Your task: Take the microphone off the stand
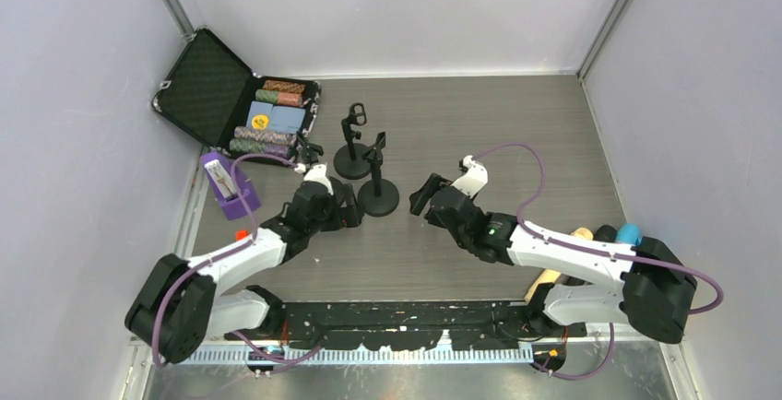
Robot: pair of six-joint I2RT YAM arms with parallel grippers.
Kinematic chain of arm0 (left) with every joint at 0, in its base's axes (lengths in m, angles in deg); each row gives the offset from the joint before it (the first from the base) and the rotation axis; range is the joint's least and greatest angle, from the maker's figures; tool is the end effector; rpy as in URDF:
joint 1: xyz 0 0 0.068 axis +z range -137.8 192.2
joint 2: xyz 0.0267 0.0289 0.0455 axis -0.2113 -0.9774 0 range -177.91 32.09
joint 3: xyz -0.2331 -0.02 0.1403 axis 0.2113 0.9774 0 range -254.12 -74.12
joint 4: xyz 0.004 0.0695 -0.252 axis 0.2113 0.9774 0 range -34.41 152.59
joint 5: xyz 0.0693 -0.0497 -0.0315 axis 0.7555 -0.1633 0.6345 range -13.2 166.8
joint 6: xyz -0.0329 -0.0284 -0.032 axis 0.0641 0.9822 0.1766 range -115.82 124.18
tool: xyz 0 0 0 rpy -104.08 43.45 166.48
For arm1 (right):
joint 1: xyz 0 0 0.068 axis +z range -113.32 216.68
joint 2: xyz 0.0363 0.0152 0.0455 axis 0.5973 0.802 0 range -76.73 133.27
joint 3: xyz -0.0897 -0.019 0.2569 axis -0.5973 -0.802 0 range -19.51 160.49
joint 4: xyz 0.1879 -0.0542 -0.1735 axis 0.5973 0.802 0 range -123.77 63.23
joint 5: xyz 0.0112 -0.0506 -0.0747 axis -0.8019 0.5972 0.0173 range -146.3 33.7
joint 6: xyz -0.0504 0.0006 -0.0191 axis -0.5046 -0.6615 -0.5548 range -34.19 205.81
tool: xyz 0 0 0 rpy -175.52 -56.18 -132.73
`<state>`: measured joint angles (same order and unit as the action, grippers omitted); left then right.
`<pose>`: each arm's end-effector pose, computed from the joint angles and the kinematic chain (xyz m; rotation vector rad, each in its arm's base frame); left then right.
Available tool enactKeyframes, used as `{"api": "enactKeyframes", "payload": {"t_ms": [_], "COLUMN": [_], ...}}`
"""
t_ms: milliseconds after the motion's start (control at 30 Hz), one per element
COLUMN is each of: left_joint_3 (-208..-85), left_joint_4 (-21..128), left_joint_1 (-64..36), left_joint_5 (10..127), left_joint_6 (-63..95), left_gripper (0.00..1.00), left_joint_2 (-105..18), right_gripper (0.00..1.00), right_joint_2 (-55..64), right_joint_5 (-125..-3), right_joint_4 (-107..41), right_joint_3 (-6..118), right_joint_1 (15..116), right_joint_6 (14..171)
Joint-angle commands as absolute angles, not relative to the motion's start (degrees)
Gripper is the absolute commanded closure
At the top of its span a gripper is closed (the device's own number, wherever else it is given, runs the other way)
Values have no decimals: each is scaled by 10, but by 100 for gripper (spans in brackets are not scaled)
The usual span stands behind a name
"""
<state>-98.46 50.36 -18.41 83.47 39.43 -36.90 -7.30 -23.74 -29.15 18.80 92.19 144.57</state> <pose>0.1969 -0.1118 0.1610 -0.1562 2.2934 -0.4776 0.1588 0.1973 0.2246 0.3762 2.1051 0.5752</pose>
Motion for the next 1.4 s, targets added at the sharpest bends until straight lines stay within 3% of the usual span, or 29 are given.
{"api": "enactKeyframes", "payload": {"t_ms": [0, 267, 467, 833, 1067, 1367], "left_joint_3": [-1005, -1031, -1113, -1386, -1418, -1382], "left_joint_4": [529, 649, 695, 912, 982, 936], "left_joint_1": [-183, -185, -185, -185, -185, -185], "left_joint_5": [773, 707, 638, 937, 1136, 1111], "left_joint_6": [382, 397, 355, 378, 463, 408], "left_gripper": [0, 0, 0, 0, 0, 0], "left_joint_2": [-294, -138, -91, -188, -169, -125], "right_gripper": [23, 23, 23, 18, 15, 13], "right_joint_2": [-128, -226, -302, -295, -268, -251], "right_joint_5": [-177, -84, -42, -57, -67, -112], "right_joint_4": [-258, -176, -154, -105, -44, -18], "right_joint_3": [214, 220, 214, 312, 391, 420], "right_joint_1": [923, 923, 923, 920, 881, 818], "right_joint_6": [1409, 1378, 1350, 1173, 1109, 1112]}}
